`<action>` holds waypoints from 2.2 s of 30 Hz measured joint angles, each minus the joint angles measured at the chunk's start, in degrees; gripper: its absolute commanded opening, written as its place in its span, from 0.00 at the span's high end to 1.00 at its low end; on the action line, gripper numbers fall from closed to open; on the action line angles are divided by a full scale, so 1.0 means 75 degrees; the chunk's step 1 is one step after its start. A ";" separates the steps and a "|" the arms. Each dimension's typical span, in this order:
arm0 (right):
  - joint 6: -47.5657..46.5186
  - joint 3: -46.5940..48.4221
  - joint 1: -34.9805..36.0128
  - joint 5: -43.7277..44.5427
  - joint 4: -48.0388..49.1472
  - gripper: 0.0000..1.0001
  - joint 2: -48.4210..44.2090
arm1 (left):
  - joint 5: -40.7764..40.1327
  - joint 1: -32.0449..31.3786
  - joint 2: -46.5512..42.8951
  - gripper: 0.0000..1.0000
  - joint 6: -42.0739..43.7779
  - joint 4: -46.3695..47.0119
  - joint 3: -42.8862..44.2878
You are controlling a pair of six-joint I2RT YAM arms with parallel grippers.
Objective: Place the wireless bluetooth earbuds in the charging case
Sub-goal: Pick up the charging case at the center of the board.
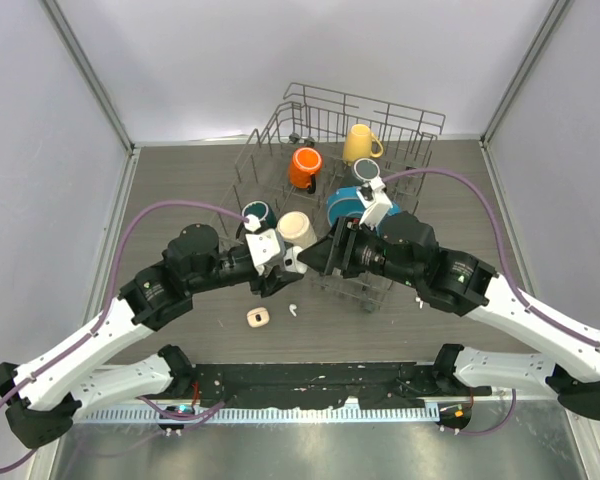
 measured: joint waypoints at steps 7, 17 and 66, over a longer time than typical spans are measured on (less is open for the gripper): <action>-0.0026 -0.0085 0.0050 -0.0405 0.0032 0.41 0.0090 | -0.0373 -0.0117 0.0015 1.00 0.0000 0.0160 -0.0006; -0.0119 -0.0128 0.0064 -0.0618 0.0114 0.50 0.0119 | -0.0510 -0.0277 0.0082 1.00 0.0000 0.0251 -0.0006; -0.2127 -0.0370 -0.0184 0.0254 -0.0740 0.99 -0.0906 | 0.0265 0.1081 -0.0213 0.00 -0.2154 0.0609 -0.0370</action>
